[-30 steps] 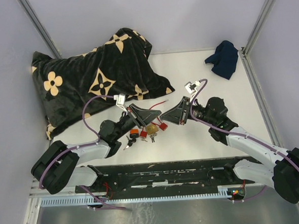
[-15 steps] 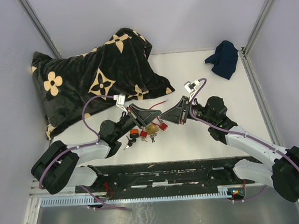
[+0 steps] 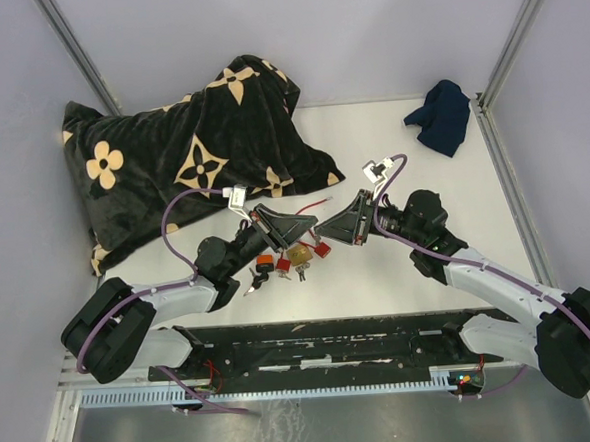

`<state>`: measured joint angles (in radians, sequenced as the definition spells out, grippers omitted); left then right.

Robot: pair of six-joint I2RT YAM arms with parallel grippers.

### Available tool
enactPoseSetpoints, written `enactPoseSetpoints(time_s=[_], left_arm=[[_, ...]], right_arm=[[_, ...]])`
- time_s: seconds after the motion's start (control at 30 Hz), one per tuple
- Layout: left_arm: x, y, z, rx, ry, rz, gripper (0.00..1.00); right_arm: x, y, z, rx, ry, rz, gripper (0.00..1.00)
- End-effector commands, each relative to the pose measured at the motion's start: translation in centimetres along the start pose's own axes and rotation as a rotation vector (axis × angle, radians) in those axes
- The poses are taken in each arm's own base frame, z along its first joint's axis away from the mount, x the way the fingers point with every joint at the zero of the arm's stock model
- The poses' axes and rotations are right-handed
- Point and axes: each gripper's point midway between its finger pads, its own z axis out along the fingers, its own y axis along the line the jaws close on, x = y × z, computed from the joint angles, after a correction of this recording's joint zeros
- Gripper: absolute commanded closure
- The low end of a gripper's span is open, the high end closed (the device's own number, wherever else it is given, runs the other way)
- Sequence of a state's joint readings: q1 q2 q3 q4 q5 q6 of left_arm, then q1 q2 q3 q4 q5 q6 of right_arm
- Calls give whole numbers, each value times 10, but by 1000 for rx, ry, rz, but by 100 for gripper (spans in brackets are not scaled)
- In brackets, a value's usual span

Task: Unlock with the key
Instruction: Adjust the key.

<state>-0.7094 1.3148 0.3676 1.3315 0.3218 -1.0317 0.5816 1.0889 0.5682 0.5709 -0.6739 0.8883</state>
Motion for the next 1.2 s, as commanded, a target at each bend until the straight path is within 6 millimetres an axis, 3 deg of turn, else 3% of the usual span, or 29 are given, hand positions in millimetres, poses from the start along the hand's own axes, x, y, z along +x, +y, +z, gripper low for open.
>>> enactPoseSetpoints(time_s=[0.0, 0.57, 0.97, 1.17], left_arm=[[-16, -18, 7, 52, -51, 69, 97], [-14, -20, 7, 40, -43, 94, 97], [-13, -20, 7, 34, -45, 97, 97], [-11, -20, 9, 36, -39, 95, 97]], right_arm=[[-11, 15, 0, -50, -28, -42, 71], [-10, 6, -1, 1, -24, -45, 71], [-12, 10, -2, -3, -27, -55, 75], [-17, 15, -1, -26, -47, -56, 72]])
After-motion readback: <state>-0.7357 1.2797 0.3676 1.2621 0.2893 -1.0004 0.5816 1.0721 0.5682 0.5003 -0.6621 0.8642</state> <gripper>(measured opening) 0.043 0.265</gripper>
